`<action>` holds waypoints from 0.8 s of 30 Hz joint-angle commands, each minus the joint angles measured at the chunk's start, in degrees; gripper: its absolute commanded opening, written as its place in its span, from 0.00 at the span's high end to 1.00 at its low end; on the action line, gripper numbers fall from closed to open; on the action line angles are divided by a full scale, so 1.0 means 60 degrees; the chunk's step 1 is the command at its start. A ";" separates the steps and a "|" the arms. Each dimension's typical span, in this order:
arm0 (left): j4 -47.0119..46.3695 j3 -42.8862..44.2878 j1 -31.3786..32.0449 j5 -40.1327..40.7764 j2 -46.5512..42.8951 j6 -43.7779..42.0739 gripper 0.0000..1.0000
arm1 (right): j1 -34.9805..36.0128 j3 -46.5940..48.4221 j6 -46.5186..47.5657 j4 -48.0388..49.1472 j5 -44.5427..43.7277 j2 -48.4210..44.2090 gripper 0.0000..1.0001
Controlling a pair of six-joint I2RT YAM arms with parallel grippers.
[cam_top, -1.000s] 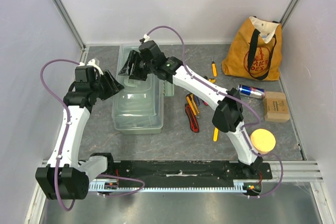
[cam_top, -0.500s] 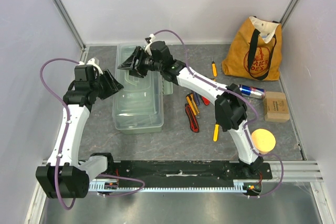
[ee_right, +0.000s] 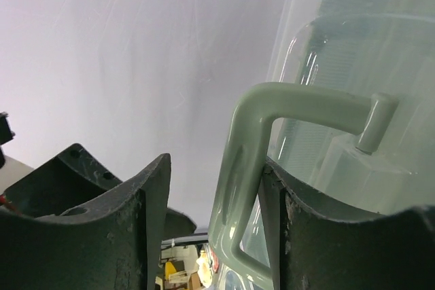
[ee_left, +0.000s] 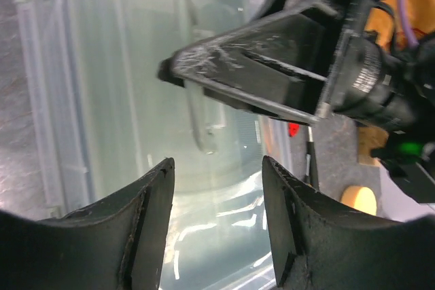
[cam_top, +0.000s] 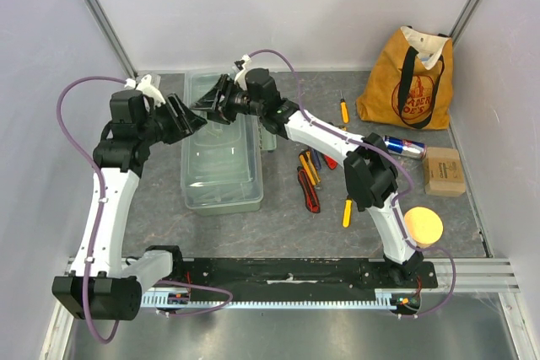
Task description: Pack the tool kit
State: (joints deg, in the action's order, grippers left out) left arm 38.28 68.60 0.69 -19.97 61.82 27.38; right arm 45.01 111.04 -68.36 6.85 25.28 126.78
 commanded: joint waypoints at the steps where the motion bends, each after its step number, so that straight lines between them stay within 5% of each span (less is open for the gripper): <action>1: -0.1135 -0.0065 0.0032 -0.1330 0.0023 0.0081 0.40 | -0.0002 -0.0357 0.0099 0.0307 -0.0024 -0.0124 0.41; 13: -0.2279 -0.0388 0.0163 -0.1799 0.1267 0.0257 0.42 | -0.0178 -0.0768 -0.0238 0.0748 0.0035 -0.0241 0.43; 24: -0.2381 -0.0359 0.0354 -0.1902 0.1869 0.0198 0.54 | -0.0632 -0.1266 0.0127 -0.0891 -0.0842 -0.0929 0.44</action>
State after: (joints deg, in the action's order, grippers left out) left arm 26.79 66.11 2.66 -30.09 72.71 27.73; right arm 42.22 105.36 -70.46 9.41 23.73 124.16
